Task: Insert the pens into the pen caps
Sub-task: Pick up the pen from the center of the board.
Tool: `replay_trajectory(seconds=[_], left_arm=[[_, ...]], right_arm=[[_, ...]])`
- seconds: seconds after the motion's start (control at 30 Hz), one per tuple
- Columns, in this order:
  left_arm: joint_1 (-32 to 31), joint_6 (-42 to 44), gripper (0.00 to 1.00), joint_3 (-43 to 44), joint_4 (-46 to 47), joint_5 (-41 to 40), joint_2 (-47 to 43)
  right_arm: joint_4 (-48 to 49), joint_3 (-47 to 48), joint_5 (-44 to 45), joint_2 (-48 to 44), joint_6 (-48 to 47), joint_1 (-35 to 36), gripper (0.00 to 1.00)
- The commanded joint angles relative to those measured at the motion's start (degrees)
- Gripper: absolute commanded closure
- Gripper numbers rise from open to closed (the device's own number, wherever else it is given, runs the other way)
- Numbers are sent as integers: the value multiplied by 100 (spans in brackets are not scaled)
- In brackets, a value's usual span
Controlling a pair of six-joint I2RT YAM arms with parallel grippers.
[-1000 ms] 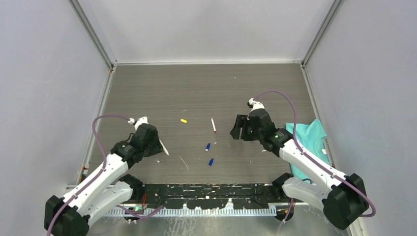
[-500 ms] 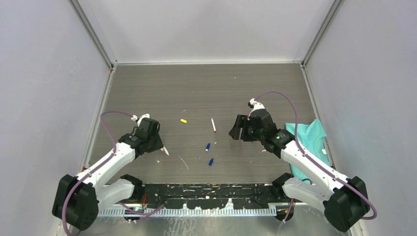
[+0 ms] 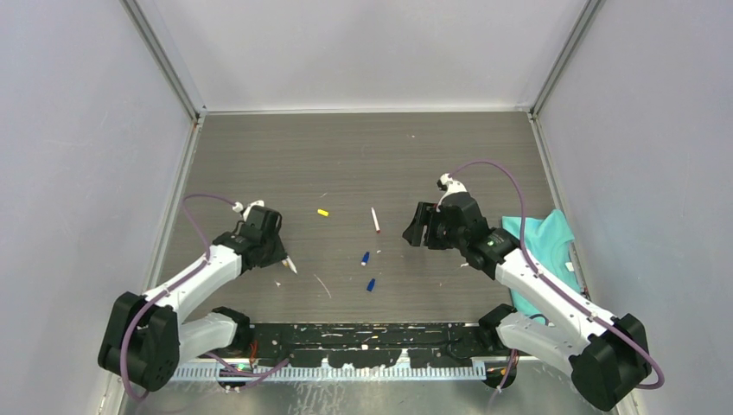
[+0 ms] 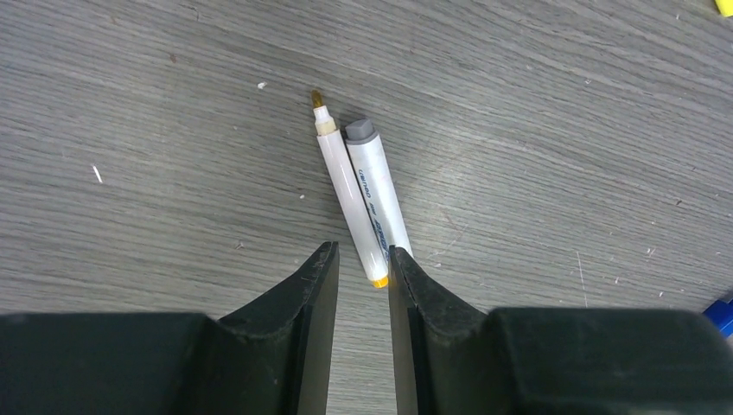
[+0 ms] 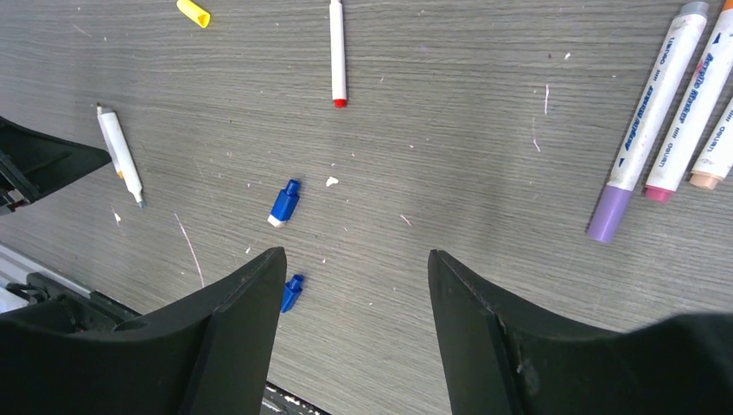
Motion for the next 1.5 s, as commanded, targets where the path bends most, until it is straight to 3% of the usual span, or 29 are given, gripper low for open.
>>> replay_trajectory(seconds=[0.0, 0.5, 0.87, 1.1, 1.3, 1.47], left_arm=[[55, 91, 71, 9, 304, -32, 113], [139, 286, 71, 182, 354, 149, 598], [223, 362, 99, 154, 197, 296, 535], [223, 651, 100, 235, -137, 374, -2], [211, 983, 100, 676, -518, 903, -639], [112, 1235, 100, 1041, -460, 2149, -943]], right_arm=[[76, 51, -55, -190, 69, -4, 33], [67, -39, -80, -268, 149, -4, 33], [105, -90, -297, -323, 189, -4, 33], [240, -93, -478, -365, 271, -4, 33], [419, -83, -919, -358, 437, -4, 32], [888, -170, -1597, -333, 708, -4, 28]])
